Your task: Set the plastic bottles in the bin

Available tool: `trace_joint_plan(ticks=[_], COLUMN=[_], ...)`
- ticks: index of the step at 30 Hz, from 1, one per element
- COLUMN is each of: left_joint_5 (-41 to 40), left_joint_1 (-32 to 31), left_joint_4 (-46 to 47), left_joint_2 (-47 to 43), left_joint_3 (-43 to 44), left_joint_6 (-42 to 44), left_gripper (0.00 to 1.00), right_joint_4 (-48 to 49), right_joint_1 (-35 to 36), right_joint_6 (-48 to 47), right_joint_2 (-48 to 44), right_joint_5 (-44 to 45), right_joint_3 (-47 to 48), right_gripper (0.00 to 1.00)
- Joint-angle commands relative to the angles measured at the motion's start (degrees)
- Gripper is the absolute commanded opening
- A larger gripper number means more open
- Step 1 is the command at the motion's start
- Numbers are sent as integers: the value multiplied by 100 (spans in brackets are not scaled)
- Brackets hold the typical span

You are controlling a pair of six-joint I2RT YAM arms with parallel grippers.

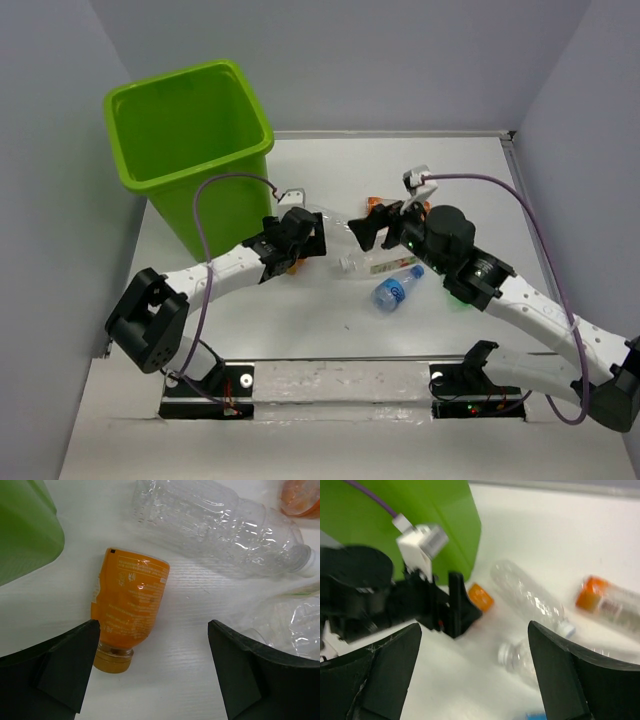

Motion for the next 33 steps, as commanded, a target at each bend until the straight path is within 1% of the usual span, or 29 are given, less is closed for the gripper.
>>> trace_joint_plan(ticks=[1,3,5,7,8,9,10,11,12,14,16,17,18,21,22,24,27,28,32,33], left_joint_5=[-898,-1135,-1242,-1365,-1391,-1418,-1435,-1427,-1401,-1339,-1286,-1260,-1225,-1032,-970,-908,-899,-899,-934,-943], left_joint_1=[-82,-91,-109,-118,-118,-118,-118,-118,-118,-126,-126,-126,-126,-153,-170,-284,-556,-627,-1022,-1162], left_joint_4=[13,-5,-22,-66,-58,-57,-57,-66,-84,-40,48,74,118,180,189,224,180,162,-48,-162], left_joint_2=[114,359,562,879,975,1081,1256,1327,1441,1521,1539,1539,1521,1451,1381,1258,995,898,266,-58], left_joint_3=[245,323,455,570,596,631,684,719,737,728,658,623,579,377,324,140,-54,-89,-203,-195], left_joint_6=[53,88,123,149,176,193,211,202,202,194,194,194,194,141,106,18,-79,-114,-202,-211], left_gripper=[99,99,98,98,98,97,96,96,94,92,88,86,81,75,70,65,61,58,58,58], right_joint_4=[-570,-893,-1184,-1676,-1835,-1993,-2247,-2380,-2590,-2741,-2864,-2882,-2926,-2917,-2909,-2734,-2444,-2356,-1995,-1847], right_joint_1=[-27,-27,-27,-27,-27,-27,-27,-27,-27,-27,-27,-27,-27,-27,-27,-27,-27,-27,-27,-27], right_joint_6=[712,914,1212,1476,1826,1977,2135,2476,2601,2874,3129,3260,3323,3533,3578,3622,3692,3736,3912,3956], right_joint_2=[-823,-1045,-1257,-1310,-1319,-1319,-1310,-1258,-1240,-1205,-1152,-1126,-1038,-836,-757,-528,-273,-229,-1,95], right_joint_5=[537,580,861,1265,1440,1555,1791,1907,1995,2083,2092,2118,2119,2127,2128,2119,2101,2110,2163,2154], right_joint_3=[-917,-1269,-1428,-1639,-1692,-1744,-1858,-1894,-1920,-2000,-2105,-2131,-2158,-2211,-2202,-2202,-2254,-2298,-2377,-2404], right_gripper=[93,93,94,95,97,99,100,100,100,100,100,100,100,100,100,100,100,100,100,100])
